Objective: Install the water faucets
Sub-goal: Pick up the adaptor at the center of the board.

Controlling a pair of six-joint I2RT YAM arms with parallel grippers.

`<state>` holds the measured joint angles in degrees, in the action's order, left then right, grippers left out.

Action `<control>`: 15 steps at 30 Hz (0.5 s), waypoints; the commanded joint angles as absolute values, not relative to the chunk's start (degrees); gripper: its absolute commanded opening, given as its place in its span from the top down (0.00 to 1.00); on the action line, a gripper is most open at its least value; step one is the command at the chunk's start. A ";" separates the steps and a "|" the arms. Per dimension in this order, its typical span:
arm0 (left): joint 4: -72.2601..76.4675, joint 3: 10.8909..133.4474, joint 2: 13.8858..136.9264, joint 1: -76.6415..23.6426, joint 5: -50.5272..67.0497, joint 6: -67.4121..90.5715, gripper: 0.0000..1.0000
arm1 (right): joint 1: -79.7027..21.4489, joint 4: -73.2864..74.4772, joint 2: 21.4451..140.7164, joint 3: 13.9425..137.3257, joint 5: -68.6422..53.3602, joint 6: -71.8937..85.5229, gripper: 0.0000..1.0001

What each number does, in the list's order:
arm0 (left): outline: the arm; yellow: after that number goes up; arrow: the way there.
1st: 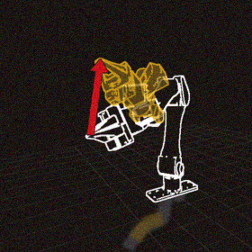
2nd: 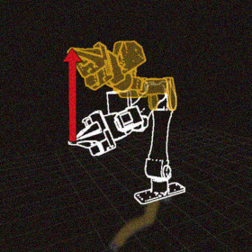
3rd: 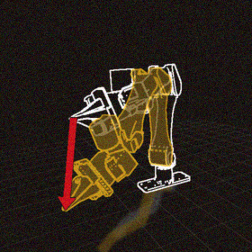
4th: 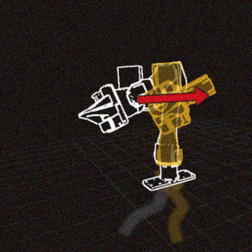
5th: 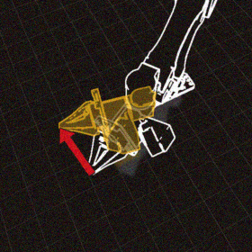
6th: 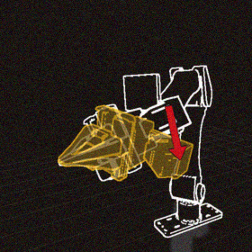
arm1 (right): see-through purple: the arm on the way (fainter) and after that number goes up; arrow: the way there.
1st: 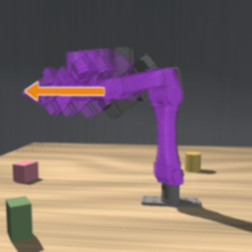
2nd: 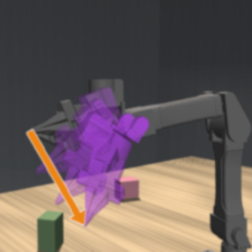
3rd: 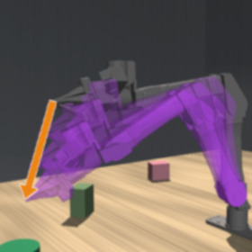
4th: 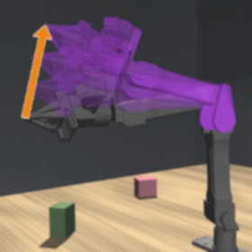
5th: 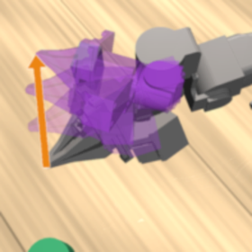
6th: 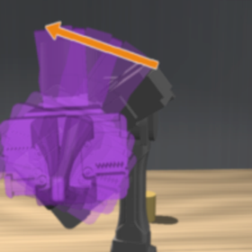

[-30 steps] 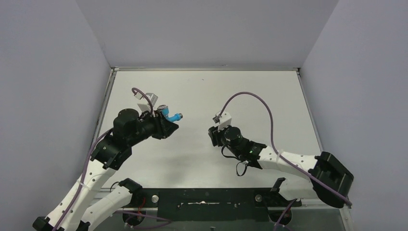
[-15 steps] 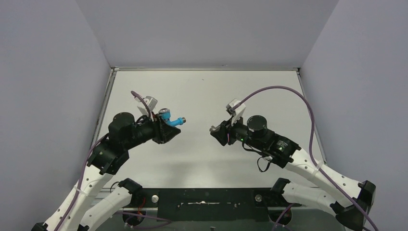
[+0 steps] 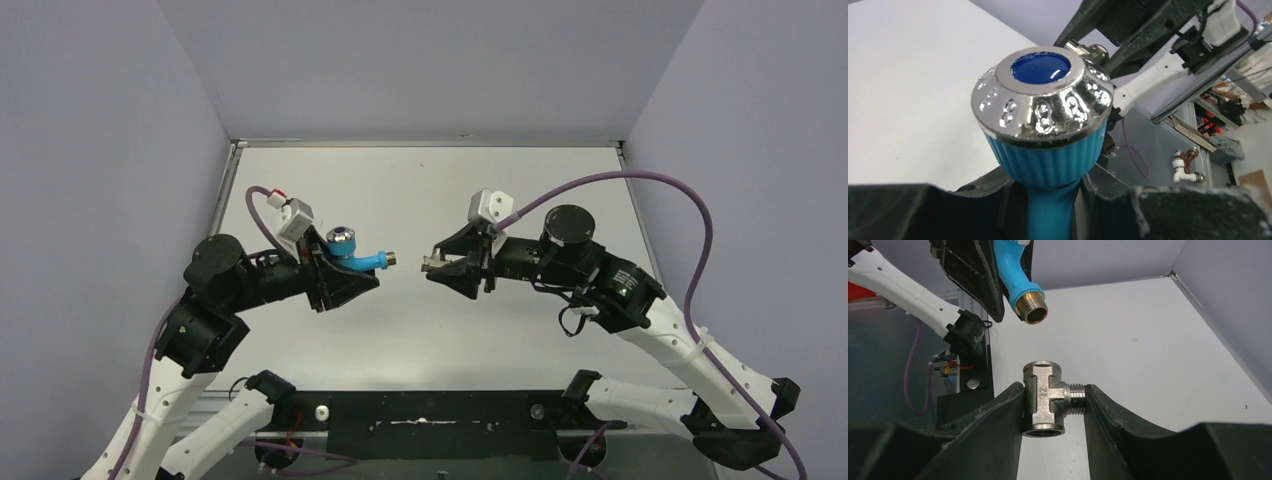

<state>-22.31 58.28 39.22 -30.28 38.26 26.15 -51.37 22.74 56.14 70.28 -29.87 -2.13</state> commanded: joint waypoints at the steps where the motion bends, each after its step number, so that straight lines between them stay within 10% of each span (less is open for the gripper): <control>1: -16.06 63.98 40.03 -30.15 46.93 22.80 1.00 | -51.62 26.02 57.75 77.89 -33.37 -7.52 1.00; 15: -5.78 67.72 50.31 -30.16 50.39 28.26 1.00 | -51.62 41.61 61.04 95.19 -29.33 -19.29 1.00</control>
<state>-12.49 64.42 48.38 -30.28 48.42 26.17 -51.42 40.27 62.24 91.02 -30.59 -14.81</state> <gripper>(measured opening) 0.265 0.421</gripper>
